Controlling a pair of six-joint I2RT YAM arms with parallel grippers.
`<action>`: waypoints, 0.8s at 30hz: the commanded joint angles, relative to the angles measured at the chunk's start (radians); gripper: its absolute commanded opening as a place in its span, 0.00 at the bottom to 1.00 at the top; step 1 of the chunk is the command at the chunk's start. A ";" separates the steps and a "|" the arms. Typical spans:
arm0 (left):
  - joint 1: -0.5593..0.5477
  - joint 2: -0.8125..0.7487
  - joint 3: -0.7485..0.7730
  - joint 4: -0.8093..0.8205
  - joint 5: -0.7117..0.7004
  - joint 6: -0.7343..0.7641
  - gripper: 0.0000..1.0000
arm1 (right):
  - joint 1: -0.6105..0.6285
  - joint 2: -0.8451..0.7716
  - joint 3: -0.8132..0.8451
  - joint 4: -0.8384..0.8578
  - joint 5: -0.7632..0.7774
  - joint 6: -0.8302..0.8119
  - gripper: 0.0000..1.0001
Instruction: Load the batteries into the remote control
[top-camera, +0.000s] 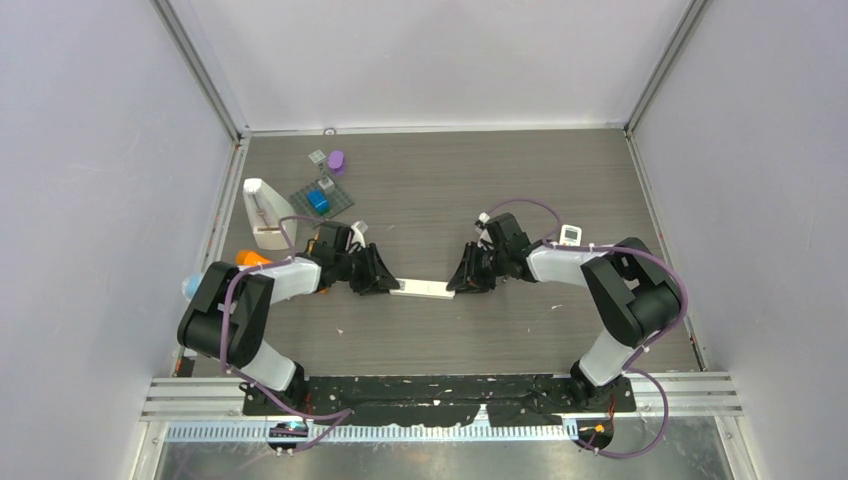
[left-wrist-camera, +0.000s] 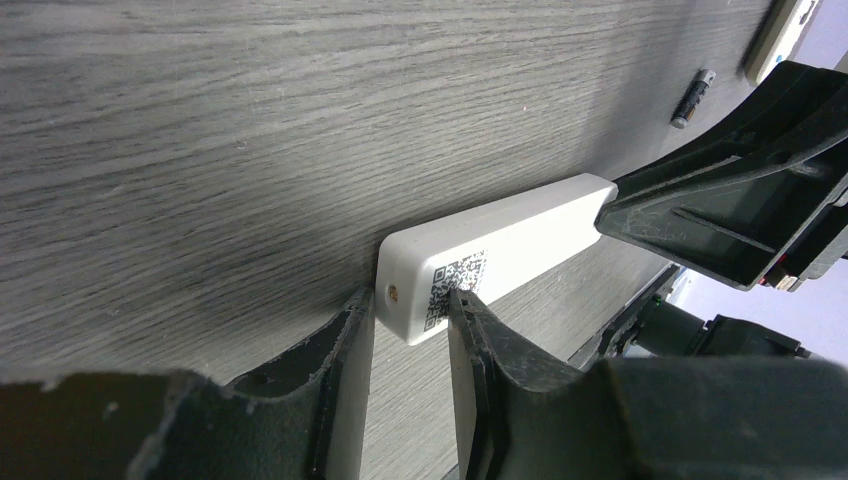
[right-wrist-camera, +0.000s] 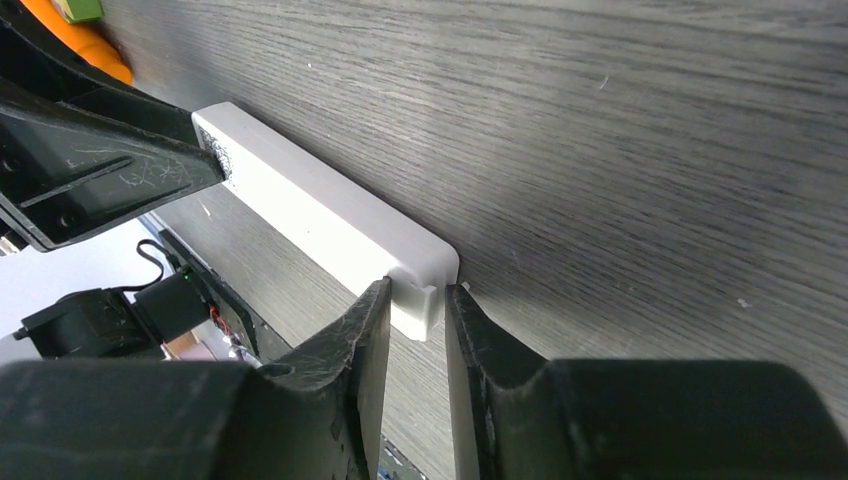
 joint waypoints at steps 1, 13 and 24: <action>-0.023 0.081 -0.046 -0.031 -0.041 0.037 0.33 | 0.061 0.110 -0.031 -0.171 0.197 -0.025 0.30; -0.043 0.097 -0.071 0.040 -0.008 0.026 0.32 | 0.194 0.172 0.078 -0.244 0.322 0.028 0.31; -0.074 0.064 -0.094 0.081 -0.013 -0.001 0.32 | 0.358 0.243 0.186 -0.304 0.461 0.173 0.39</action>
